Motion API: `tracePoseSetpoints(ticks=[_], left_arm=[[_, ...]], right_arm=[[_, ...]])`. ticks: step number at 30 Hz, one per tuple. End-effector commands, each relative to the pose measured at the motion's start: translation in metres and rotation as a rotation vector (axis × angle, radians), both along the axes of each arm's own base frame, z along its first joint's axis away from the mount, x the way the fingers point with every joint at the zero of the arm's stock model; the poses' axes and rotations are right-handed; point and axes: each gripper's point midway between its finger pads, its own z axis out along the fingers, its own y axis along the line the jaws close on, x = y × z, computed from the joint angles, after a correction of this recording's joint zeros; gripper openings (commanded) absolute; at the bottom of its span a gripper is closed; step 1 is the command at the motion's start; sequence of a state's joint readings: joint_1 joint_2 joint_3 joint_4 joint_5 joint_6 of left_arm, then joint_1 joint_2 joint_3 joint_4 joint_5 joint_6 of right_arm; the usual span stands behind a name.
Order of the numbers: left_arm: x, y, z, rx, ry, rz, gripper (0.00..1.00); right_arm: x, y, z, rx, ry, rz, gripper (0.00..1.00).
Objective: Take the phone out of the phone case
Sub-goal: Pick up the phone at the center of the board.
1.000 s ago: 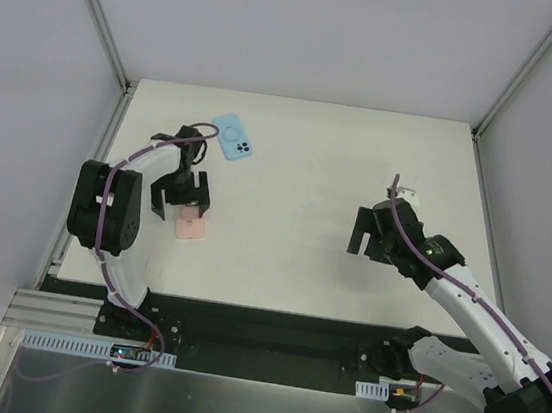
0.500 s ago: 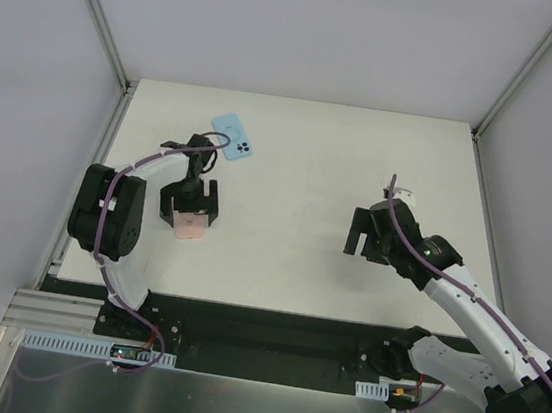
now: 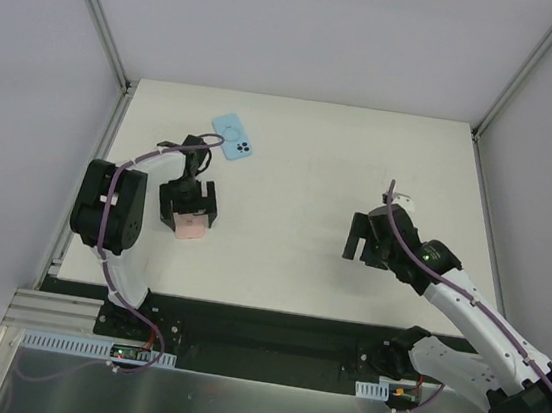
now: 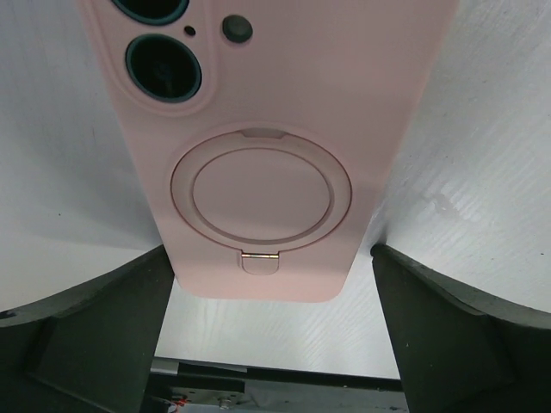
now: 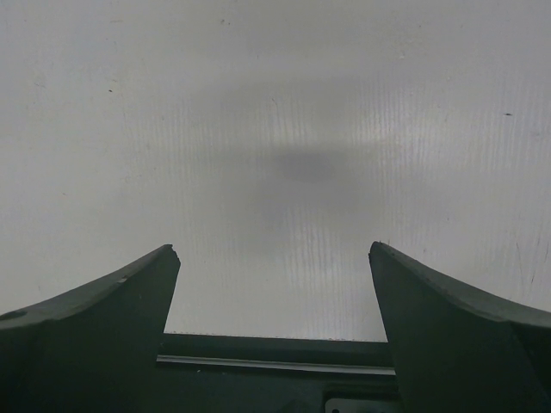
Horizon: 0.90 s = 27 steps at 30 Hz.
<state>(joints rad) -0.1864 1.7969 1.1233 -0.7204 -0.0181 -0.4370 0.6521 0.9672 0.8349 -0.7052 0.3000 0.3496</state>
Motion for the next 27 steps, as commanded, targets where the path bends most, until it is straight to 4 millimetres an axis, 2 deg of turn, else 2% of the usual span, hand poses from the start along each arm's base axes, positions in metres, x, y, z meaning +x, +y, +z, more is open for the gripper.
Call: tracePoseSetpoints(ticks=[1, 2, 5, 8, 12, 15, 17, 18, 20, 21, 23, 24, 25, 27], left_arm=[[0.007, 0.002, -0.008, -0.006, 0.003, 0.039, 0.89], [0.005, 0.0, -0.006, -0.016, 0.001, 0.039, 0.82], [0.003, -0.009, 0.002, -0.046, -0.025, 0.019, 0.72], [-0.002, -0.028, 0.017, -0.116, -0.058, -0.041, 0.7], [-0.012, -0.055, 0.032, -0.182, -0.089, -0.121, 0.59], [-0.024, -0.08, 0.038, -0.217, -0.091, -0.18, 0.58], [-0.033, -0.098, 0.045, -0.259, -0.091, -0.228, 0.58], [-0.036, -0.103, 0.048, -0.27, -0.095, -0.236, 0.58], [-0.042, -0.119, 0.057, -0.321, -0.104, -0.275, 0.58], [-0.044, -0.124, 0.06, -0.337, -0.107, -0.279, 0.58], [-0.049, -0.136, 0.064, -0.386, -0.107, -0.305, 0.57], [-0.052, -0.143, 0.065, -0.402, -0.104, -0.314, 0.57], [-0.053, -0.147, 0.063, -0.42, -0.109, -0.318, 0.57], [-0.059, -0.157, 0.065, -0.467, -0.098, -0.327, 0.57]], right_arm=[[-0.004, 0.0, 0.004, 0.031, -0.026, -0.005, 0.96], [-0.005, -0.001, 0.005, 0.033, -0.029, -0.007, 0.96], [-0.005, 0.001, 0.006, 0.049, -0.032, -0.008, 0.96], [-0.003, 0.015, 0.011, 0.089, -0.034, 0.048, 0.96], [0.001, 0.034, 0.019, 0.15, -0.022, 0.09, 0.96], [0.005, 0.052, 0.027, 0.199, -0.014, 0.15, 0.96], [0.008, 0.05, 0.022, 0.153, 0.023, 0.158, 0.96], [0.015, 0.049, 0.033, 0.154, 0.013, 0.146, 0.96], [0.017, 0.056, 0.029, 0.182, 0.094, 0.158, 0.96], [0.023, 0.059, 0.034, 0.243, 0.117, 0.125, 0.96], [0.028, 0.079, 0.032, 0.361, 0.187, 0.12, 0.96], [0.031, 0.084, 0.028, 0.425, 0.227, 0.057, 0.96], [0.038, 0.099, 0.026, 0.498, 0.254, 0.049, 0.96], [0.043, 0.112, 0.016, 0.568, 0.306, 0.011, 0.98]])
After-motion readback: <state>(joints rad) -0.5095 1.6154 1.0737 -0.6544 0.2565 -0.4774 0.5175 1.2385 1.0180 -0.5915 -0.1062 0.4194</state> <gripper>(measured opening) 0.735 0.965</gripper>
